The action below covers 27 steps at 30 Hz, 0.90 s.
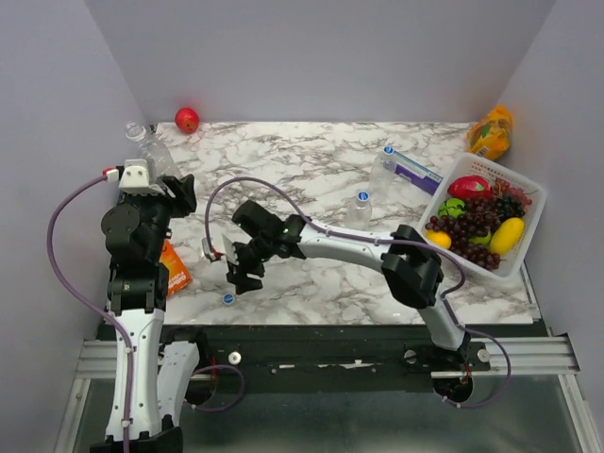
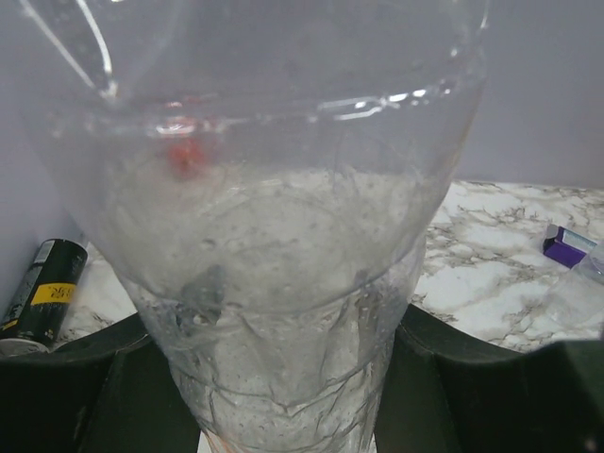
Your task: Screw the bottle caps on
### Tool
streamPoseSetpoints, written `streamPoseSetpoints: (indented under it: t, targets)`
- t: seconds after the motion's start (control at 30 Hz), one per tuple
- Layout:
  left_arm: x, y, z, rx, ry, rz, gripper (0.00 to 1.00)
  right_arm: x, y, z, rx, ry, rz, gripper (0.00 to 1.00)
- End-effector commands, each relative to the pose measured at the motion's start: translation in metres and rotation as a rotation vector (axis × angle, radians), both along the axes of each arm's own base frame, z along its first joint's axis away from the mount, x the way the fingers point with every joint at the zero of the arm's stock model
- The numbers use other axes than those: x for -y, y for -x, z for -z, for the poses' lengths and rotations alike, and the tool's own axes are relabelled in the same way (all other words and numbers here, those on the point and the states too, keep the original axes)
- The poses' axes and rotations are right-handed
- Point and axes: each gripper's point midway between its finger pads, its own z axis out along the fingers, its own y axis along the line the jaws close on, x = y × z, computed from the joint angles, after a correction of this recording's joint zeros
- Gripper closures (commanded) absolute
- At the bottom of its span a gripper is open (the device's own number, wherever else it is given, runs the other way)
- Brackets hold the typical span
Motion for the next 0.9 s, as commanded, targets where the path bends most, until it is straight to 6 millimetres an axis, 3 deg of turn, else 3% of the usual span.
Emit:
streamPoseSetpoints:
  t: [0.0, 0.03, 0.2, 0.47, 0.67, 0.87]
  targets:
    - [-0.004, 0.013, -0.007, 0.0, 0.013, -0.025, 1.0, -0.041, 0.007, 0.006, 0.078, -0.047, -0.019, 0.29]
    - [-0.003, 0.013, -0.006, -0.003, 0.011, -0.019, 1.0, -0.043, 0.011, 0.018, 0.072, -0.024, -0.026, 0.29]
    - [0.0, 0.015, -0.003, -0.01, 0.012, -0.001, 1.0, -0.054, 0.021, 0.033, 0.113, -0.009, -0.071, 0.28]
    - [0.004, 0.013, -0.001, -0.01, 0.027, 0.017, 1.0, -0.052, 0.021, 0.058, 0.145, 0.045, -0.068, 0.3]
    - [0.005, 0.011, 0.007, -0.027, 0.045, 0.024, 1.0, -0.046, 0.012, 0.074, 0.175, 0.097, -0.041, 0.37]
    - [0.006, 0.009, 0.013, -0.037, 0.046, 0.03, 1.0, -0.041, 0.018, 0.083, 0.151, 0.124, -0.066, 0.42]
